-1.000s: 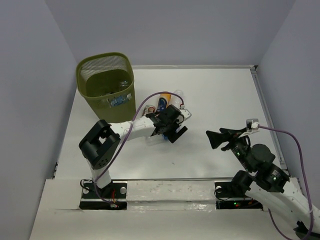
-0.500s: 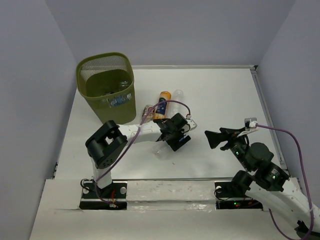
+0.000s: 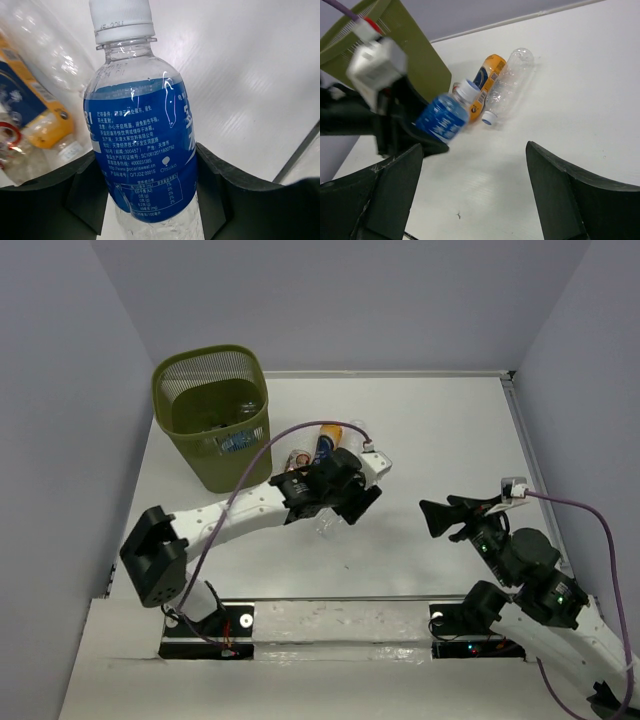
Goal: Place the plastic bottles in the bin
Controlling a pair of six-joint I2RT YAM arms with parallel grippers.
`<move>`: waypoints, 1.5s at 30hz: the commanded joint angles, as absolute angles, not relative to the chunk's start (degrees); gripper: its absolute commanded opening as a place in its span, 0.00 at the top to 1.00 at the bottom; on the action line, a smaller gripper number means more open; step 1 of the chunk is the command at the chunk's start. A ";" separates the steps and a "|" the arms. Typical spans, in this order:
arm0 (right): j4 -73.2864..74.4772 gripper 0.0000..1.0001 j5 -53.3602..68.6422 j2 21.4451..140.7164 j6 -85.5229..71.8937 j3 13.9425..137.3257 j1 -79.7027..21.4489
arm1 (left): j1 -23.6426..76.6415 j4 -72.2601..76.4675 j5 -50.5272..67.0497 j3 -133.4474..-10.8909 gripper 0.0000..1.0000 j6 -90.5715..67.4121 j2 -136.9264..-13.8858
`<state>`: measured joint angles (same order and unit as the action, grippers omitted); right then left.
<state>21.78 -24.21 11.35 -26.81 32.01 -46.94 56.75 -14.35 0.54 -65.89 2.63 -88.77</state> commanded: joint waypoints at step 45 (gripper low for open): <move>-1.06 0.00 -9.32 107.48 -23.12 79.08 -27.34 | 5.36 25.23 -22.50 -72.16 0.01 -11.51 -74.54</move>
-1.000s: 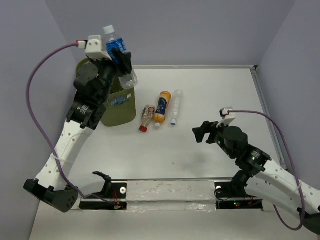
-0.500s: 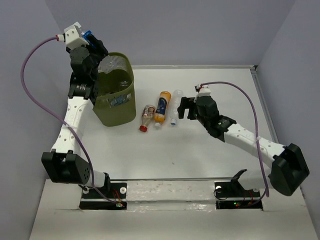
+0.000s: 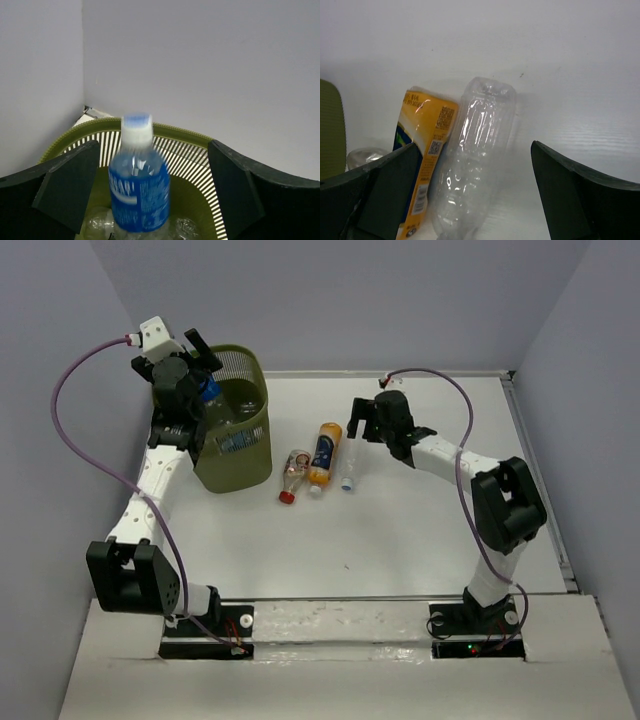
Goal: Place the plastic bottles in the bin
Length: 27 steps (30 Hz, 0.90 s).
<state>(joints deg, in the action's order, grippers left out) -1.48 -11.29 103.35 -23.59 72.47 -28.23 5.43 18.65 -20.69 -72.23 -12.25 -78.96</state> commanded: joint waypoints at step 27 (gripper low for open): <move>-0.18 0.21 -4.31 117.60 -23.11 80.95 -23.38 | 24.35 -9.29 5.17 -64.26 0.01 -16.44 -50.91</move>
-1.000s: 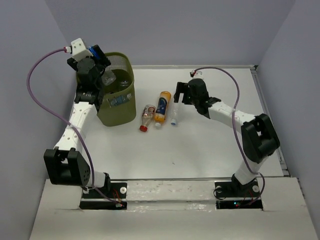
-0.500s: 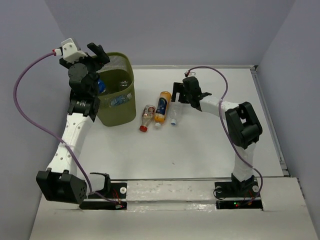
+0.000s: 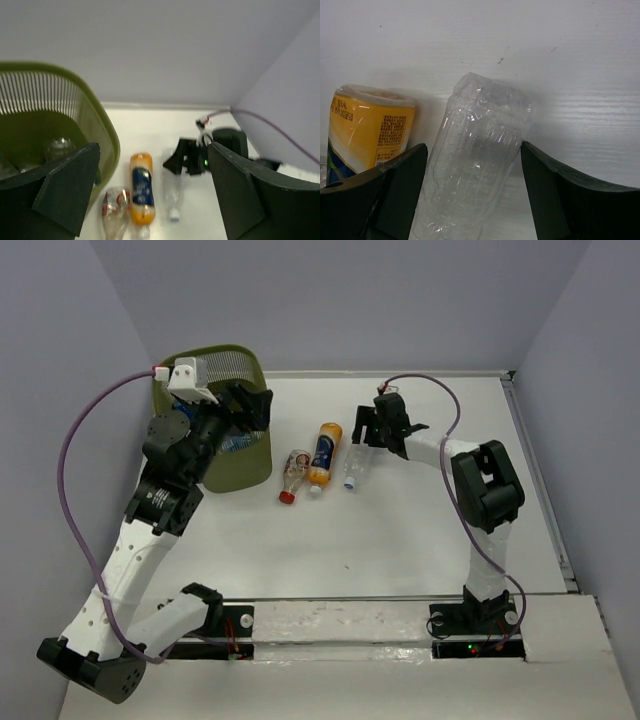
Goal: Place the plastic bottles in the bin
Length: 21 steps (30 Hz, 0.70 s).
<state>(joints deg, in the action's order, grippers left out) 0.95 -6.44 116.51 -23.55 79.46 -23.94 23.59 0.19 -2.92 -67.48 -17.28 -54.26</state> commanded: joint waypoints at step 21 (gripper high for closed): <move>-3.60 0.63 -6.58 81.47 -21.71 77.12 -33.38 | 24.52 -18.45 13.02 -42.72 0.01 -26.09 -32.61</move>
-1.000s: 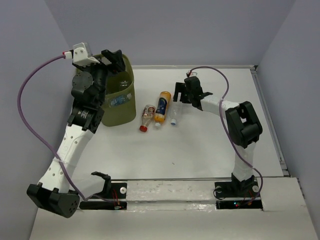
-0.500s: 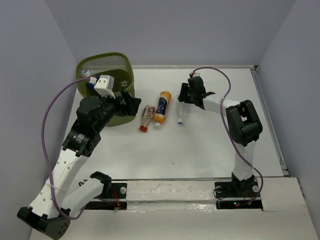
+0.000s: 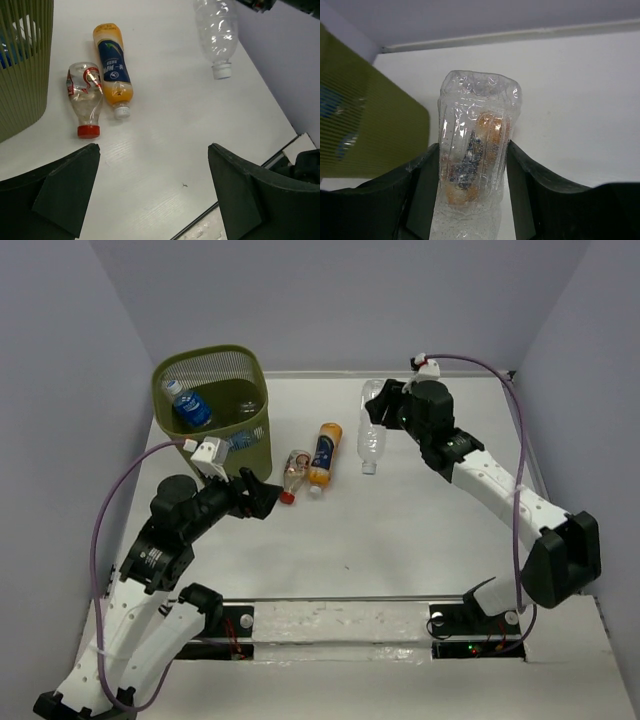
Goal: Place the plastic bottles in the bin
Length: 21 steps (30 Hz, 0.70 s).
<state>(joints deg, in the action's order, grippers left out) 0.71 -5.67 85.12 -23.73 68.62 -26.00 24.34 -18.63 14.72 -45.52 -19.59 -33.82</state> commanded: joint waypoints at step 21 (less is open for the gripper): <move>-28.21 0.63 -4.40 137.62 -4.57 148.62 -49.31 | 25.05 -4.49 8.44 -18.46 0.01 -48.25 -30.23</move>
